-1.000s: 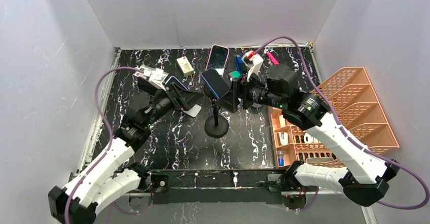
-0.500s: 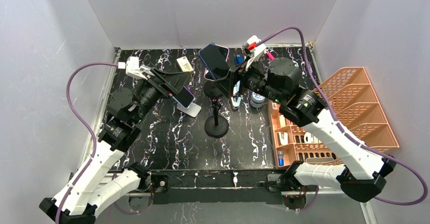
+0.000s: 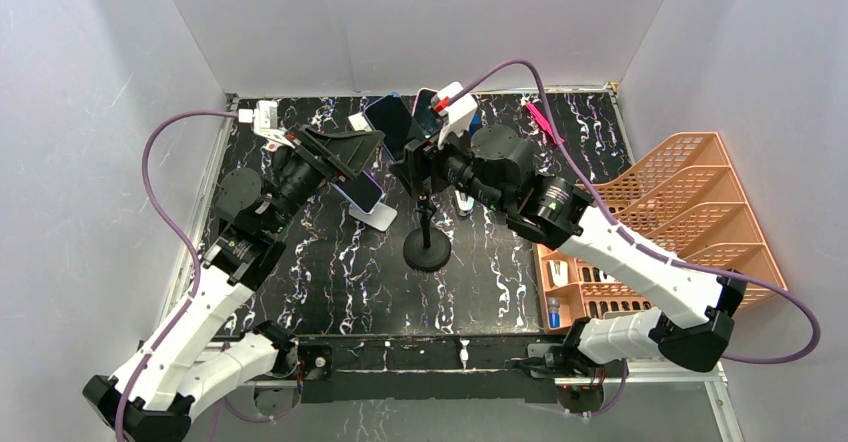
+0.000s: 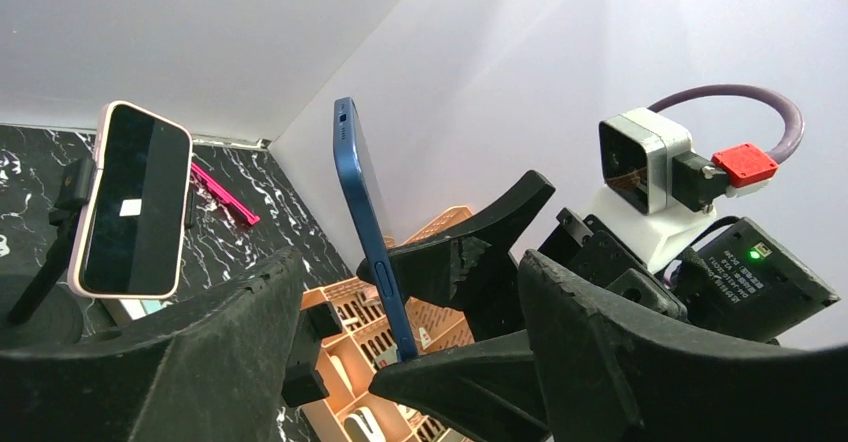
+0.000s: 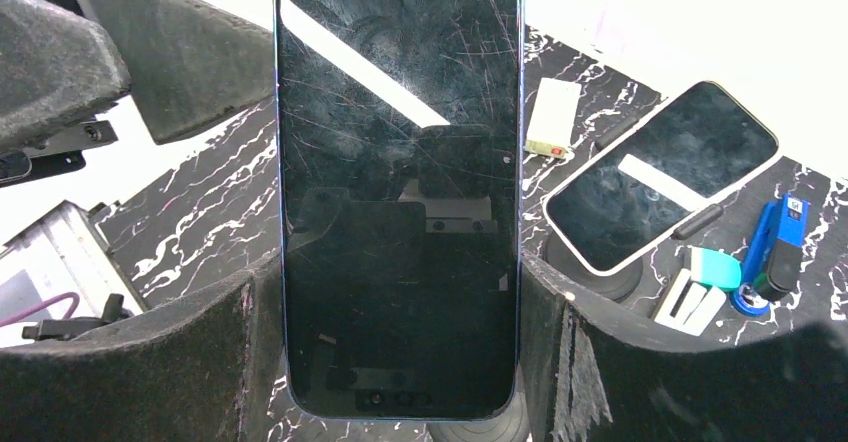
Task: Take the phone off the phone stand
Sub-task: Place the phone at the center of the board.
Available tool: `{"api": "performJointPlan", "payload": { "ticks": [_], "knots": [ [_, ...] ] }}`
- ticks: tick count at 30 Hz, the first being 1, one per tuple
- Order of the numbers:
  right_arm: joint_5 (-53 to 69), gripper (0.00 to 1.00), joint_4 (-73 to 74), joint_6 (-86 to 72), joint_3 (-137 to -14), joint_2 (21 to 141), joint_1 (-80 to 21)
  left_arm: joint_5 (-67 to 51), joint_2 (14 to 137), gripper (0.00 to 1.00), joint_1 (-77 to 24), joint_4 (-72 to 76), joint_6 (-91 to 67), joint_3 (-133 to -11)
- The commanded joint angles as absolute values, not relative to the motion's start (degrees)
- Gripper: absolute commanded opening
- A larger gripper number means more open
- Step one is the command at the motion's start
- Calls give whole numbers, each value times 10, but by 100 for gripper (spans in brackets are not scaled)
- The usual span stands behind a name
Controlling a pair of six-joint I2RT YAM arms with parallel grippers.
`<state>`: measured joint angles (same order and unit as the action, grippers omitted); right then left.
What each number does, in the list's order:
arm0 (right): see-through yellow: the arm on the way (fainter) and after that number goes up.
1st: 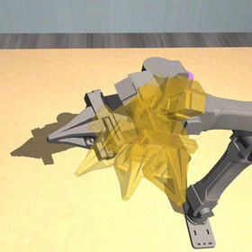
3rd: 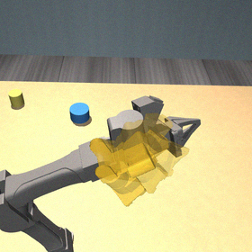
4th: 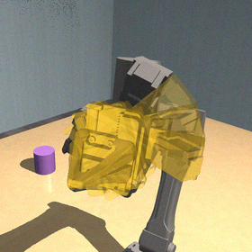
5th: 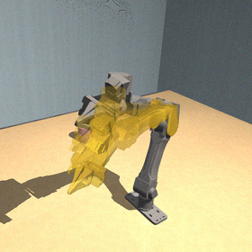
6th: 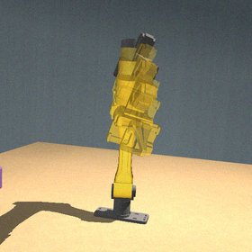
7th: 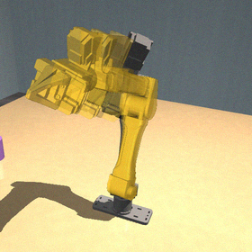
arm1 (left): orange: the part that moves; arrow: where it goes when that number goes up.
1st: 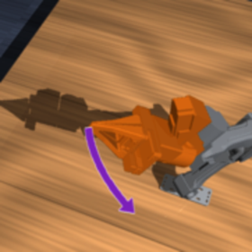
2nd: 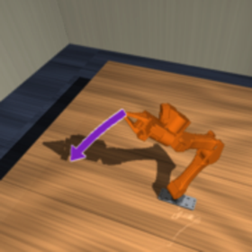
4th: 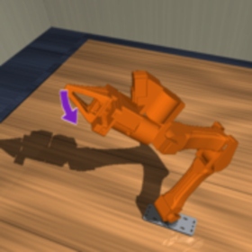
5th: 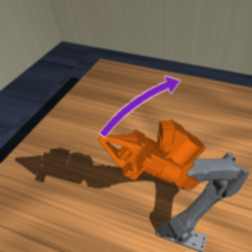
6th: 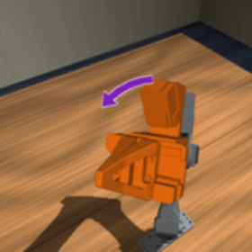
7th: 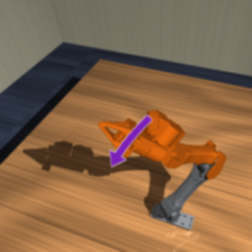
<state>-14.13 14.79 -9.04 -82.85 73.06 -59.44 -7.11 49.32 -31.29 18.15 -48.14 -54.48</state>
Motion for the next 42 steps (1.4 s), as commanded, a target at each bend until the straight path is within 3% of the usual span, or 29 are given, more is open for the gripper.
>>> {"api": "performJointPlan", "payload": {
  "ticks": [1, 8, 14, 21, 29, 30, 31, 34, 37, 38, 42],
  "knots": [
    [-185, 0, 86, -97, -868, 717, -602, -71, 501, 72, -311, 183, -458, -579],
    [-189, 0, 89, -103, -875, 729, -613, -103, 524, 57, -311, 208, -473, -571],
    [-192, 0, 89, -105, -877, 738, -624, -102, 537, 51, -311, 194, -460, -576],
    [-203, 0, 87, -103, -871, 740, -634, -114, 548, 35, -311, 209, -470, -572],
    [-207, 0, 97, -100, -874, 744, -642, -119, 549, 0, -311, 211, -472, -566],
    [-205, 0, 101, -100, -876, 745, -644, -117, 547, 0, -311, 208, -472, -565],
    [-204, 2, 106, -99, -877, 745, -645, -112, 545, 0, -311, 204, -471, -565],
    [-194, 52, 116, -103, -877, 741, -644, -84, 534, 0, -311, 190, -475, -564],
    [-186, 92, 141, -112, -883, 738, -645, -63, 524, 0, -311, 163, -462, -574],
    [-185, 98, 152, -114, -888, 737, -645, -55, 518, 0, -311, 149, -454, -578],
    [-187, 99, 196, -119, -889, 715, -645, -13, 483, 0, -311, 75, -410, -598]
  ]
}}
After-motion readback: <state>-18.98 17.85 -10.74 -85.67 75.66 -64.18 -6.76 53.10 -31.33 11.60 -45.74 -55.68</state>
